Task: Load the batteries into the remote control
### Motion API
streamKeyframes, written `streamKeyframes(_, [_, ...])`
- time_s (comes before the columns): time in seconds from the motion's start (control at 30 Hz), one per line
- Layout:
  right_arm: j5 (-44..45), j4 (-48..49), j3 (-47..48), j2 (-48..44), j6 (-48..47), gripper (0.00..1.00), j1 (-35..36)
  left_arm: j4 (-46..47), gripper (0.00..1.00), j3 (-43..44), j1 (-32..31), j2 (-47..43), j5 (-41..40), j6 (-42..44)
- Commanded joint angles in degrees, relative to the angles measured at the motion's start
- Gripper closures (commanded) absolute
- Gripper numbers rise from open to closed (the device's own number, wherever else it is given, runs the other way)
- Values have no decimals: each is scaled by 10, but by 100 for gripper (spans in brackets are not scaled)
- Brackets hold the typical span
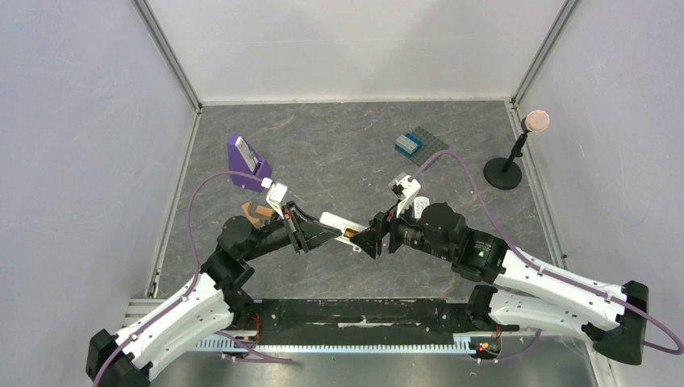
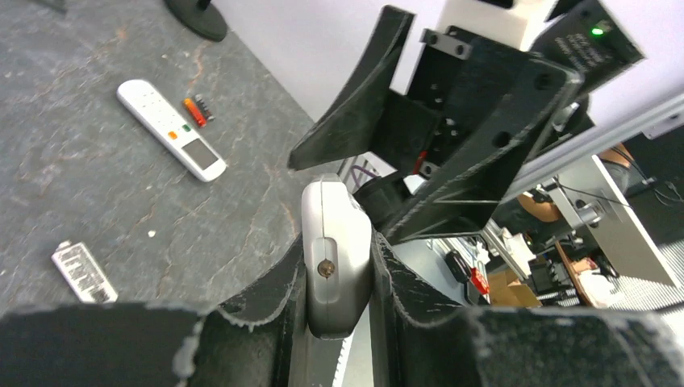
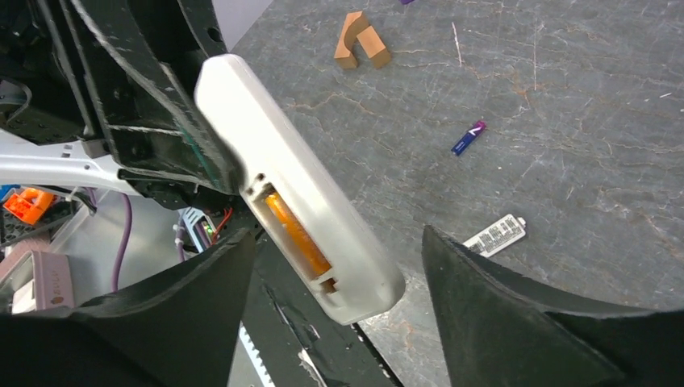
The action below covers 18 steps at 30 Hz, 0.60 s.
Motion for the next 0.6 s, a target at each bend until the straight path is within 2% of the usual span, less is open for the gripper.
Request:
streamKeyframes(0.0, [19, 23, 35, -8, 12, 17, 0, -95, 98, 40, -1, -13, -56, 27])
streamKeyframes(0.1, [48, 16, 41, -16, 28, 11, 0, -223, 98, 64, -1, -30, -149, 57])
streamKeyframes(0.23, [105, -15, 54, 8, 46, 13, -2, -395, 98, 97, -1, -54, -297, 63])
streamKeyframes(0.33, [130, -52, 81, 70, 52, 21, -2, -487, 98, 122, -1, -62, -387, 54])
streamKeyframes(0.57, [160, -88, 171, 276, 80, 37, -1, -604, 98, 181, -1, -63, -484, 49])
